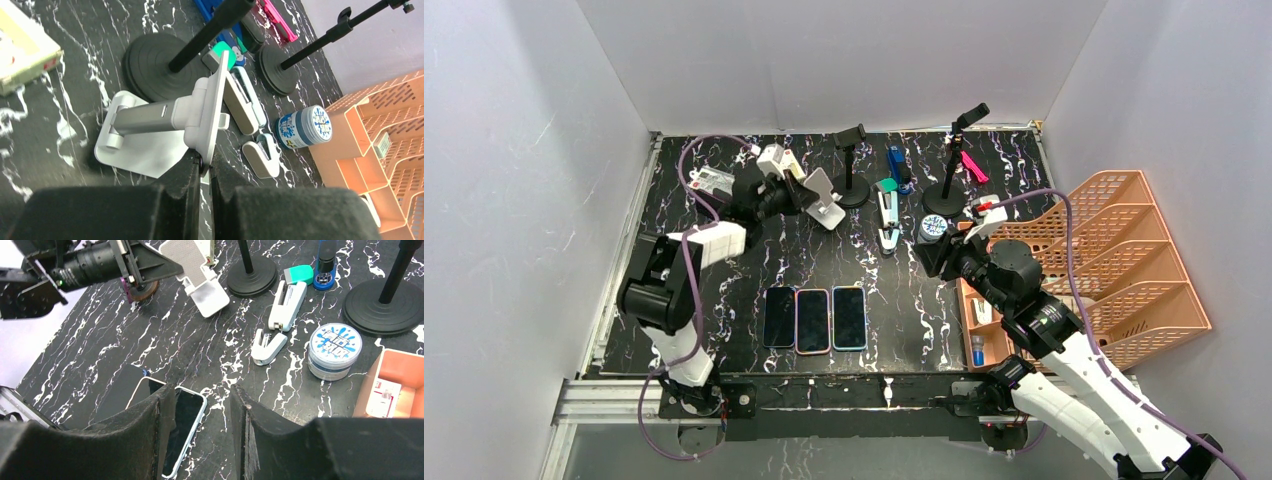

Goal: Remove the phone from the phone stand
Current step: Place the phone stand at the center of the board.

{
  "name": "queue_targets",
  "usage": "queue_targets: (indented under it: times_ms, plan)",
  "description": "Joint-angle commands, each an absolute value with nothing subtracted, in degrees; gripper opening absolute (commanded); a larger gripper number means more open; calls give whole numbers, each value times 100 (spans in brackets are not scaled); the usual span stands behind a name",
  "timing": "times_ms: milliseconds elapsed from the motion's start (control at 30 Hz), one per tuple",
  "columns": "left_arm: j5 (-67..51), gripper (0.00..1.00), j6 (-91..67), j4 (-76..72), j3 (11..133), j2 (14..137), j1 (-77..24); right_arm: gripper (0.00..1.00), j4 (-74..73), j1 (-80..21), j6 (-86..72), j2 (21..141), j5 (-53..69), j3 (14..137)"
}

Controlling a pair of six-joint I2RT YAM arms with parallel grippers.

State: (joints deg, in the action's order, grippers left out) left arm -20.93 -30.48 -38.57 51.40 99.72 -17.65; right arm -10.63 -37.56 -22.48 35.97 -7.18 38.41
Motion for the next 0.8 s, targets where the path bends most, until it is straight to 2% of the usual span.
queue_targets:
  times_ms: [0, 133, 333, 567, 767]
  plan:
    - [-3601, 0, -2317, -3039, 5989, 10245, -1417, 53, -965, -3738, -2156, 3508, -782, 3841]
    - [-4297, 0, -2067, -2831, 6293, 10480, -1159, 53, -937, -3736, -2104, 3530, -758, 3862]
    - [-4917, 0, -1545, -1641, 7222, 11056, -985, 53, -1004, -3737, -2022, 3538, -729, 3947]
    - [-4774, 0, -941, -375, 8301, 11753, -964, 54, -1041, -3737, -2018, 3429, -720, 3911]
    - [-4666, 0, -1049, -319, 8578, 12024, -943, 54, -1033, -3736, -2018, 3399, -753, 3853]
